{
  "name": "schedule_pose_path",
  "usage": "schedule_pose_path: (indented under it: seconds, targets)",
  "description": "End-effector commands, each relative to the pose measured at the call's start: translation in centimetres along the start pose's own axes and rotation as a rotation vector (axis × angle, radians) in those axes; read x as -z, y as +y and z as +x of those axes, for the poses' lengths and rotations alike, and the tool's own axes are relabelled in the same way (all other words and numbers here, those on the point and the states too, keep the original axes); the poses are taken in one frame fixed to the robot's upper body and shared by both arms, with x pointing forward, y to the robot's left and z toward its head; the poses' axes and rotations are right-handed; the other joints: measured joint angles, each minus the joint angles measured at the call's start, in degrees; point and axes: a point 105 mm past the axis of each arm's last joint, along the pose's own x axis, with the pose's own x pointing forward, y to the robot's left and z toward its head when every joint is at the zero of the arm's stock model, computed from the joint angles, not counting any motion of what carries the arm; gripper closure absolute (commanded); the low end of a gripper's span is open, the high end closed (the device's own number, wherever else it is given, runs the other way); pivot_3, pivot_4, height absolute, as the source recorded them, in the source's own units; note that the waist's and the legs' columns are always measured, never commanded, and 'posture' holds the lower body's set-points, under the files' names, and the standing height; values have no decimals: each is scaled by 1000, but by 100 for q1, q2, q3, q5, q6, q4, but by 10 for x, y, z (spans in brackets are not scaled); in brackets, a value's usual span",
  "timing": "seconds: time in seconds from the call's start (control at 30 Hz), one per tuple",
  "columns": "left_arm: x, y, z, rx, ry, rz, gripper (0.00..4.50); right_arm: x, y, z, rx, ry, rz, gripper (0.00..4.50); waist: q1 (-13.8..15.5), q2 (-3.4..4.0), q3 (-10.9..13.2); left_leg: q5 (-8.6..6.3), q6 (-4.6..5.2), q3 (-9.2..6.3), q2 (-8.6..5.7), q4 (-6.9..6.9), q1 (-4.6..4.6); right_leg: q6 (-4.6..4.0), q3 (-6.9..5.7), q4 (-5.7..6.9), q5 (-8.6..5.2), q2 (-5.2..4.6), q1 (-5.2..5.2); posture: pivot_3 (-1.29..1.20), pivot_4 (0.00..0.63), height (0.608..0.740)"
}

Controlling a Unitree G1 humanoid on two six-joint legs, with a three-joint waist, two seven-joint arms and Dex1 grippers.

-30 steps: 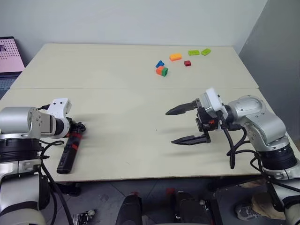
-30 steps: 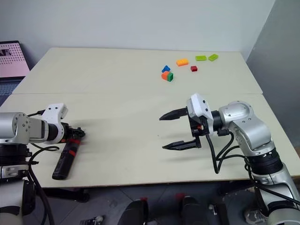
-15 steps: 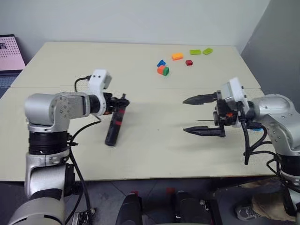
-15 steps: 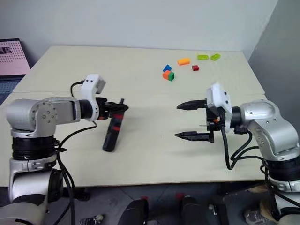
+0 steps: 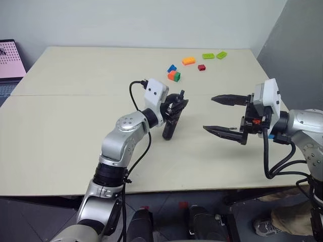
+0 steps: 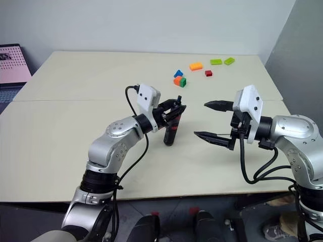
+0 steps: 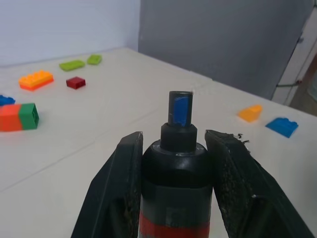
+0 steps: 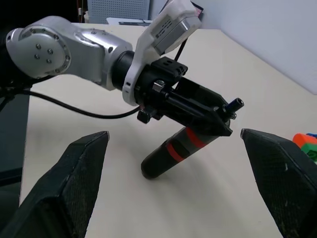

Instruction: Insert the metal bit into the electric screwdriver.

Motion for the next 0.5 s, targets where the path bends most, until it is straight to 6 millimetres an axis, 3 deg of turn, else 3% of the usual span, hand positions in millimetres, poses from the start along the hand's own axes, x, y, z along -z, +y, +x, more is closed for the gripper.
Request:
schedule_pose_path:
  seconds: [0.03, 0.13, 0.27, 0.37, 0.5]
  targets:
    - [-8, -4, -2, -28, -92, 42, 2883, -6, 5, 4, -7, -16, -33, 0, 2, 0, 0, 0, 0, 0, 0, 0, 0, 0, 0, 0, 0, 0, 0, 0, 150, 740]
    - [4, -3, -17, -55, -74, 55, 2883, -6, 7, 5, -25, -7, -37, 0, -4, 1, -1, 0, 0, 0, 0, 0, 1, 0, 1, -1, 0, 0, 2, 0, 150, 740]
    - [2, 1, -33, -95, -79, 67, 2883, -2, 4, 4, -27, 14, -40, 0, 1, 2, -2, 0, 1, 1, 1, 0, 9, 9, 2, 1, -5, 1, 8, 0, 150, 740]
    - [2, 3, -50, -120, -70, 83, 2884, 8, -3, 0, -26, 71, -52, 0, -13, 3, -2, 0, 1, 5, 1, 2, 21, 27, 8, 1, -11, 2, 17, 0, 150, 740]
    - [8, 0, -58, -120, -43, 98, 2892, 23, -15, -4, -13, 151, -66, 0, -12, 3, -2, 0, 1, 12, 3, 2, 48, 26, 13, 2, -13, 3, 37, 0, 150, 740]
